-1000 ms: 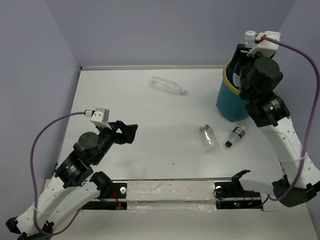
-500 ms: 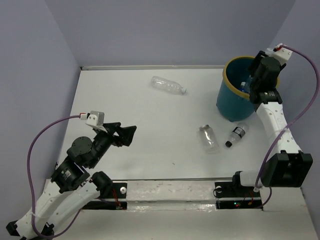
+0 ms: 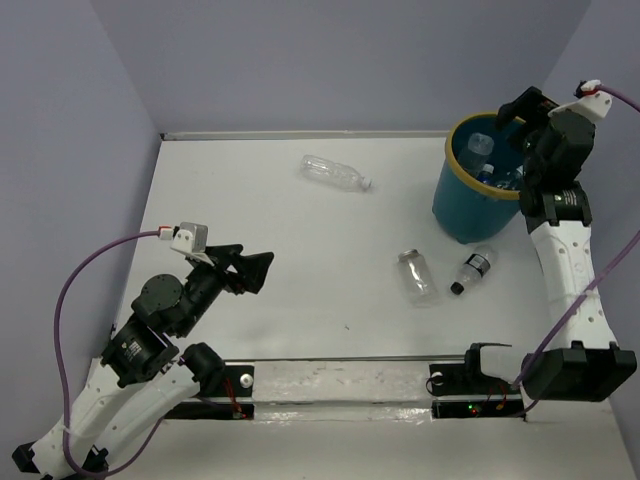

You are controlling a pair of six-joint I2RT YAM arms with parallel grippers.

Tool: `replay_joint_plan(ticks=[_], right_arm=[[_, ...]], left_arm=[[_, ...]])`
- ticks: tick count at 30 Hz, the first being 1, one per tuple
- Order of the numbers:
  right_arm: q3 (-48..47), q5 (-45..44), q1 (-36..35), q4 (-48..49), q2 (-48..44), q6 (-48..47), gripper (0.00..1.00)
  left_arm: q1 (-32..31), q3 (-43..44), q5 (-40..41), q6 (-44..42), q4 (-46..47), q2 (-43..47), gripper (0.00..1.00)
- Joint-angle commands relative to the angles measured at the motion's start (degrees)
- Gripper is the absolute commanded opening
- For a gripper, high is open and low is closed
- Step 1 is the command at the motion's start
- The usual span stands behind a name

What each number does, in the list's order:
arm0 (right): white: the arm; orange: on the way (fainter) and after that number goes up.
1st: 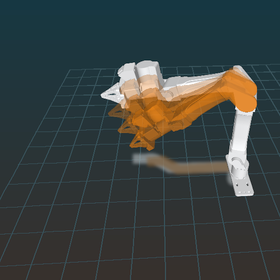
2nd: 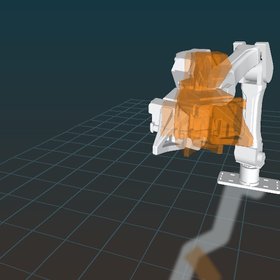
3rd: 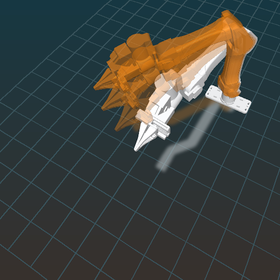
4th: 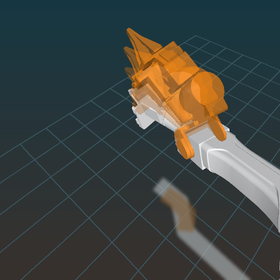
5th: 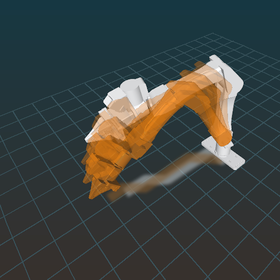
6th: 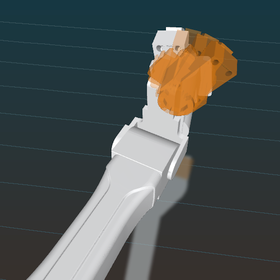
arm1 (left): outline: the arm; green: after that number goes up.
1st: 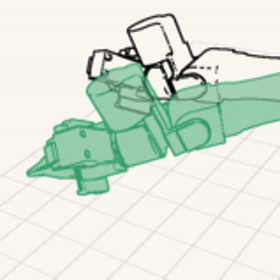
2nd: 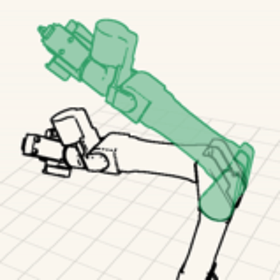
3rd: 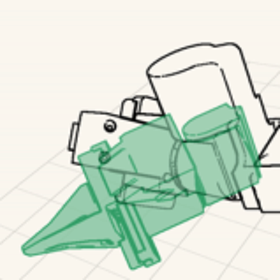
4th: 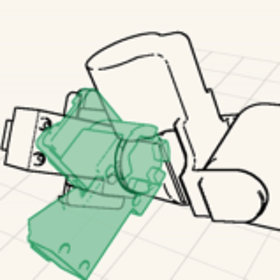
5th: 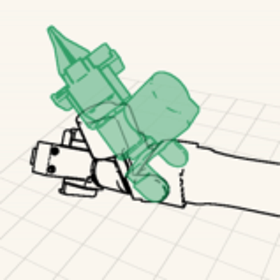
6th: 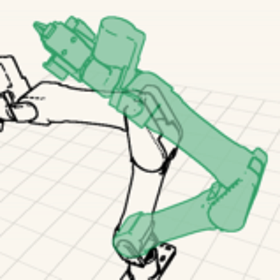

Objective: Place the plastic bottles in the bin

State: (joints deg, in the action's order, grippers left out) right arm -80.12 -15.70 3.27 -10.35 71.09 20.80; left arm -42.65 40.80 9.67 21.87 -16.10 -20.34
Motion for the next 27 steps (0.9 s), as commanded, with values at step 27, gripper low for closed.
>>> replay_joint_plan(ticks=[27], right_arm=[[36.7, 21.6, -19.8, -16.9, -1.7, 1.7, 1.0]], left_arm=[[0.4, -0.1, 2.8, -0.3, 1.3, -0.7, 0.92]])
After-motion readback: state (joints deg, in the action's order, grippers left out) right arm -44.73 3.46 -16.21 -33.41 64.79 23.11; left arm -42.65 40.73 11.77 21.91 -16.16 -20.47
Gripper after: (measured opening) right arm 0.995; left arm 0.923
